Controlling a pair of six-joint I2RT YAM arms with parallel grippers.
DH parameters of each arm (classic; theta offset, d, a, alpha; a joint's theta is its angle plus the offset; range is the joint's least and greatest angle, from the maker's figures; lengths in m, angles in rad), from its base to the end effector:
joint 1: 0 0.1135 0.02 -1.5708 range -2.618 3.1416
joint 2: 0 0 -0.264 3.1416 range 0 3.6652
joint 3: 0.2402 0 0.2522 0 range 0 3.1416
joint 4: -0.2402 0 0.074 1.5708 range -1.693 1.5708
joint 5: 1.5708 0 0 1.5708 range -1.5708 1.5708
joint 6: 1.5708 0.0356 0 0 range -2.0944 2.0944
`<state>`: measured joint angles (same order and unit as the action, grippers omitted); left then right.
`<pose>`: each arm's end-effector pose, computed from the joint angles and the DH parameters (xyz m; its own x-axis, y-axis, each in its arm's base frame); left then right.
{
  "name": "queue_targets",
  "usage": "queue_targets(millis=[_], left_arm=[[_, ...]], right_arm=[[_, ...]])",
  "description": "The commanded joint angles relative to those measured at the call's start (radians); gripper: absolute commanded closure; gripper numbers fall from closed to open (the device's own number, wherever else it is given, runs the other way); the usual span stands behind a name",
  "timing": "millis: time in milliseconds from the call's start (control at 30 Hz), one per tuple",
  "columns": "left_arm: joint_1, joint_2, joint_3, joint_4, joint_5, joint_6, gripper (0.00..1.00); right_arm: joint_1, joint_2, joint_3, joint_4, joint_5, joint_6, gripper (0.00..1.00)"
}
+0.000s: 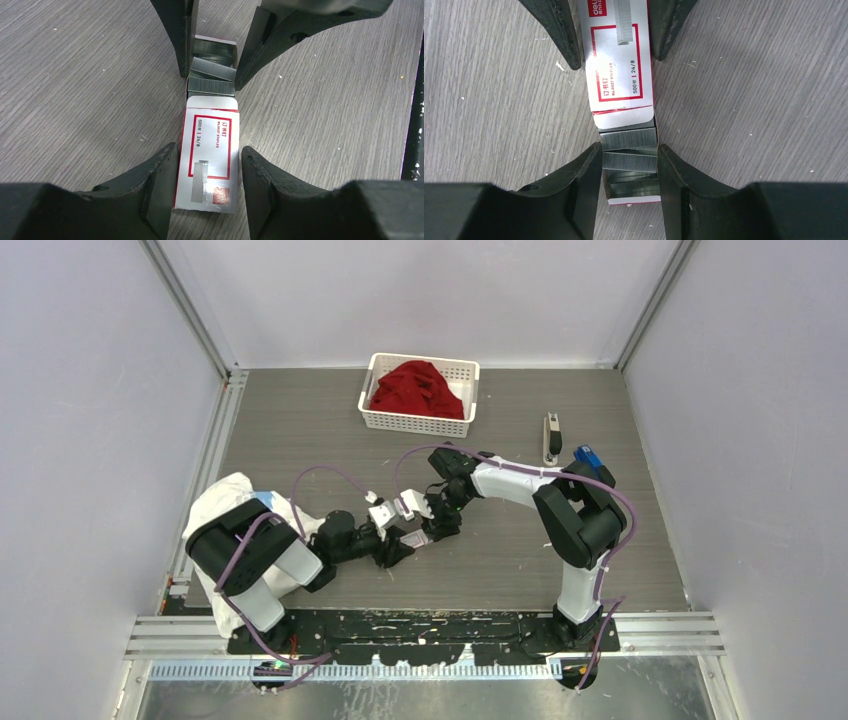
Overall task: Unload the staples from the stapler
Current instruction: Close the staple box at the center of the board.
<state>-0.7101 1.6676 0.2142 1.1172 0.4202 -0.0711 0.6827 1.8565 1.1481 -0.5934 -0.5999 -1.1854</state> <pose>0.1682 -0.1638 0.1049 -0.3126 0.1832 -0.9321 0.8672 0.4554 -0.2013 0.2565 0.2345 0.1533 0.3092 -0.7344 -0.6042 -0.9326 -0.3584 -0.0417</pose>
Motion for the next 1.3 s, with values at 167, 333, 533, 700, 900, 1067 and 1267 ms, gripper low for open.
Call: queue_targets(millis=[167,333,533,700,900,1067,1267], left_arm=[[-0.014,0.037,0.025,-0.099,0.054,0.008,0.51],[-0.014,0.035,0.028,-0.108,0.051,0.011,0.52],[-0.015,0.038,0.028,-0.108,0.043,0.015,0.51],[-0.016,0.04,0.029,-0.108,0.039,0.016,0.51],[-0.019,0.047,0.032,-0.109,0.037,0.02,0.51],[-0.022,0.053,0.039,-0.121,0.042,0.025,0.51],[-0.024,0.053,0.046,-0.131,0.052,0.032,0.52]], right_arm=[[0.014,0.007,-0.012,0.037,0.057,0.004,0.55],[0.014,0.006,-0.013,0.016,0.036,-0.011,0.49],[0.021,0.01,-0.016,-0.004,0.015,-0.038,0.42],[0.029,0.019,-0.015,-0.005,0.017,-0.039,0.42],[0.034,0.024,-0.017,0.027,0.038,-0.009,0.46],[0.036,0.023,-0.015,0.033,0.04,-0.003,0.49],[0.044,0.026,-0.014,0.023,0.028,-0.019,0.5]])
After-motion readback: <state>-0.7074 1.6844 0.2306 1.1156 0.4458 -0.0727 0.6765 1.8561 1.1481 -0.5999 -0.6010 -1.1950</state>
